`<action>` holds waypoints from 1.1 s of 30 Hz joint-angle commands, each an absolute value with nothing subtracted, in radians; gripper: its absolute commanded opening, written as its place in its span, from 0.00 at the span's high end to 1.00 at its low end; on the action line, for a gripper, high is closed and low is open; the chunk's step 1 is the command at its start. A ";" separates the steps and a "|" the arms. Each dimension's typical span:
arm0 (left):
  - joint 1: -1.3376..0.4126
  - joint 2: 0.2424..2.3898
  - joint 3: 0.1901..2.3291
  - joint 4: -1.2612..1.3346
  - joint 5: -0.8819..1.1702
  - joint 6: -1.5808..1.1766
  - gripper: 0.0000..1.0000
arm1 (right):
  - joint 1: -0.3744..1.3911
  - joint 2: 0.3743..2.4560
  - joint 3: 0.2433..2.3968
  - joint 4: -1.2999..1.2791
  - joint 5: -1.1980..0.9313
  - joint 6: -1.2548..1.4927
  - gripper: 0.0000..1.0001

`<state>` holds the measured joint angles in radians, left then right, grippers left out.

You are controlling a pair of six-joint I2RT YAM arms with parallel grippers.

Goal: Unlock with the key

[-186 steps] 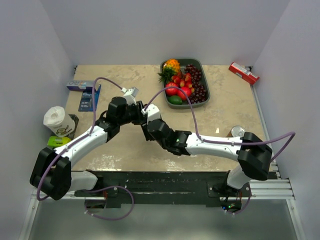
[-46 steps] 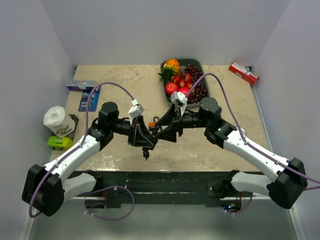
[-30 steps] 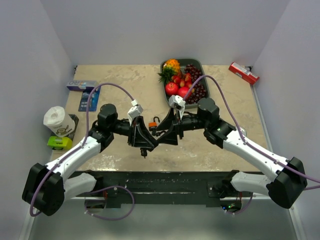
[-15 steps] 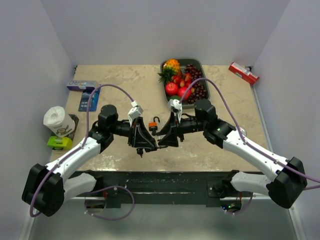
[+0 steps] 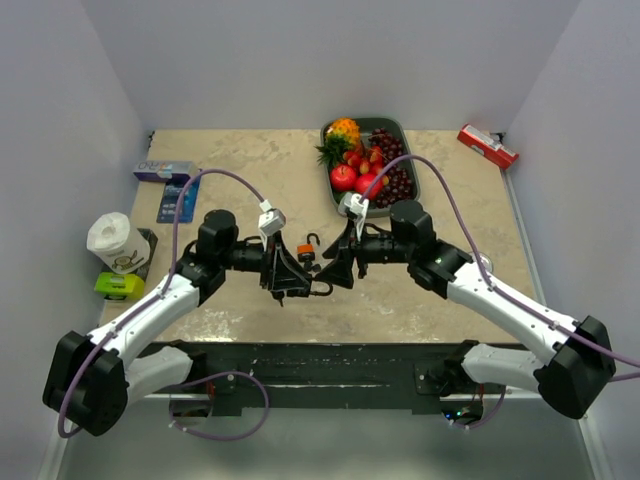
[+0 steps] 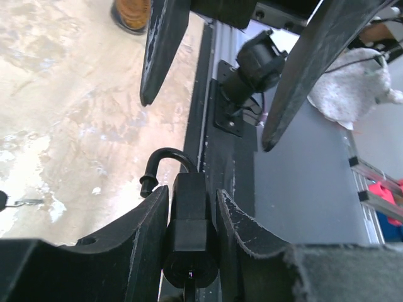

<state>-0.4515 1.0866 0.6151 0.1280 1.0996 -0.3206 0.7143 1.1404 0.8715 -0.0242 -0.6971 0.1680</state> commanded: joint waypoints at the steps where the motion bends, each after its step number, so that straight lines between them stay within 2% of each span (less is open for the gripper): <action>1: -0.442 1.017 0.637 0.205 1.054 -0.325 1.00 | 0.718 1.172 0.845 0.018 -0.618 0.215 0.30; 11: -0.442 1.023 0.627 0.236 1.123 -0.334 1.00 | 0.710 1.284 0.870 -0.022 -0.551 0.284 0.33; 16: -0.442 1.016 0.626 0.239 1.128 -0.331 1.00 | 0.707 1.305 0.884 -0.028 -0.503 0.304 0.41; 26: -0.442 0.997 0.618 0.285 1.121 -0.354 1.00 | 0.709 1.402 0.870 -0.054 -0.505 0.299 0.48; 30: -0.442 0.999 0.624 0.247 1.095 -0.331 1.00 | 0.707 1.378 0.864 -0.040 -0.545 0.319 0.47; 33: -0.442 0.999 0.633 0.213 1.040 -0.319 1.00 | 0.693 1.345 0.865 -0.025 -0.511 0.351 0.37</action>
